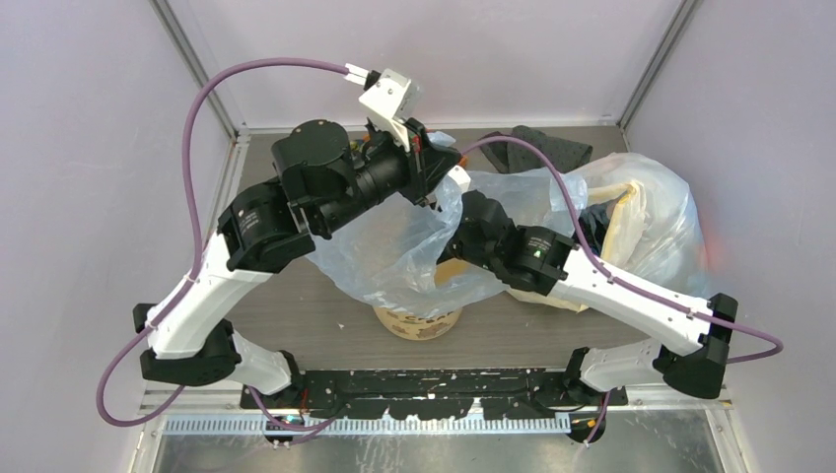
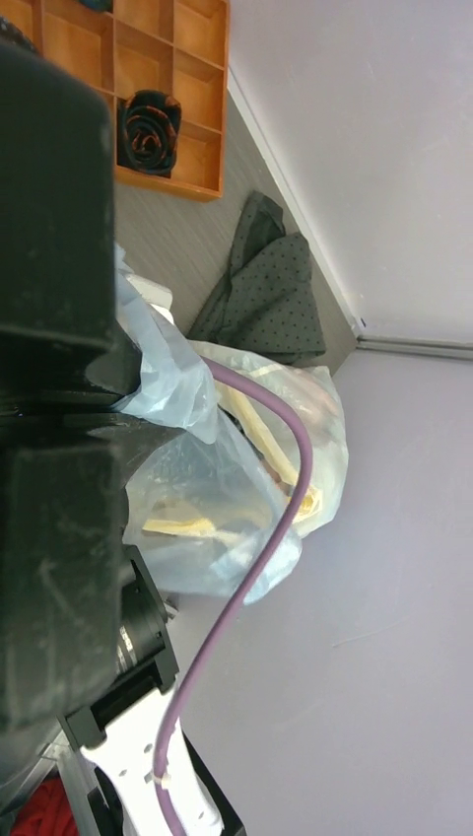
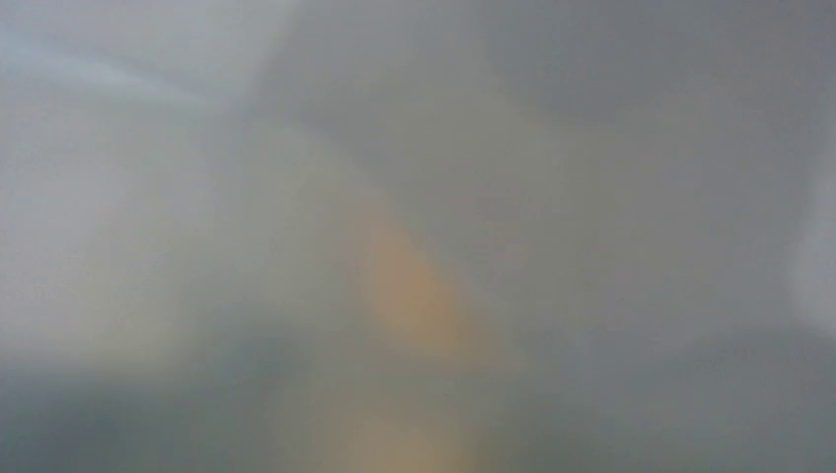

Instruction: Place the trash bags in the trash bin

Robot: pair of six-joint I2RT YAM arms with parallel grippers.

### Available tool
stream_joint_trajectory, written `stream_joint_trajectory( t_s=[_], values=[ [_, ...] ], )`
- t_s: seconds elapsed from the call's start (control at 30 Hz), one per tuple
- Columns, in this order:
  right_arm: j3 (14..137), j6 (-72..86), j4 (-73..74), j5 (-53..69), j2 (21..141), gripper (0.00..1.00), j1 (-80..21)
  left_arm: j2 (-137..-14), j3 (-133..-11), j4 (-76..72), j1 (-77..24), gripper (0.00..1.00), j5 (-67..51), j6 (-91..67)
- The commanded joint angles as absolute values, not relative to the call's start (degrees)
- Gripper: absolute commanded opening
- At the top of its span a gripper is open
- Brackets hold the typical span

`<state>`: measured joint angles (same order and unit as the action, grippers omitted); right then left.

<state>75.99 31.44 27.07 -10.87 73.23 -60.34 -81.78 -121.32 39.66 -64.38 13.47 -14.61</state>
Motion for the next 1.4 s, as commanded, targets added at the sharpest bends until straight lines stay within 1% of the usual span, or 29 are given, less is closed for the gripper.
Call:
stream_joint_trajectory(
  t_s=[0.0,0.2,0.47,0.57,0.73,0.97,1.07,1.2,1.37],
  values=[
    [74.2,32.8,19.9,-11.6,72.2,0.56,-60.6,-79.0,-120.5,34.5,-64.2,0.01,13.3,-15.5],
    [74.6,31.8,20.4,-11.8,77.4,0.57,-60.7,-78.2,-119.2,34.4,-64.1,0.01,13.8,-15.4],
    [73.5,32.2,23.2,-17.6,82.9,0.58,-60.6,-78.6,-117.6,34.5,-64.1,0.01,13.7,-16.2],
    [73.7,32.6,27.1,-21.7,83.8,0.58,-60.7,-78.9,-117.9,34.7,-64.1,0.00,13.0,-16.2],
    [74.2,33.1,33.9,-31.2,81.0,0.59,-60.7,-77.6,-117.1,36.1,-64.1,0.00,13.6,-15.9],
    [77.4,32.0,39.3,-37.2,75.0,0.59,-60.6,-76.0,-118.2,41.1,-64.2,0.01,14.6,-15.1],
    [77.8,31.8,37.3,-34.7,72.0,0.59,-60.7,-75.8,-118.0,41.3,-64.1,0.01,14.6,-15.0],
    [77.5,32.9,31.5,-26.2,70.2,0.60,-60.7,-75.5,-115.9,39.1,-64.1,0.01,13.0,-15.1],
    [76.4,34.9,22.2,-16.4,69.9,0.63,-60.9,-75.8,-115.1,37.4,-64.1,0.01,11.7,-15.1]
  ],
)
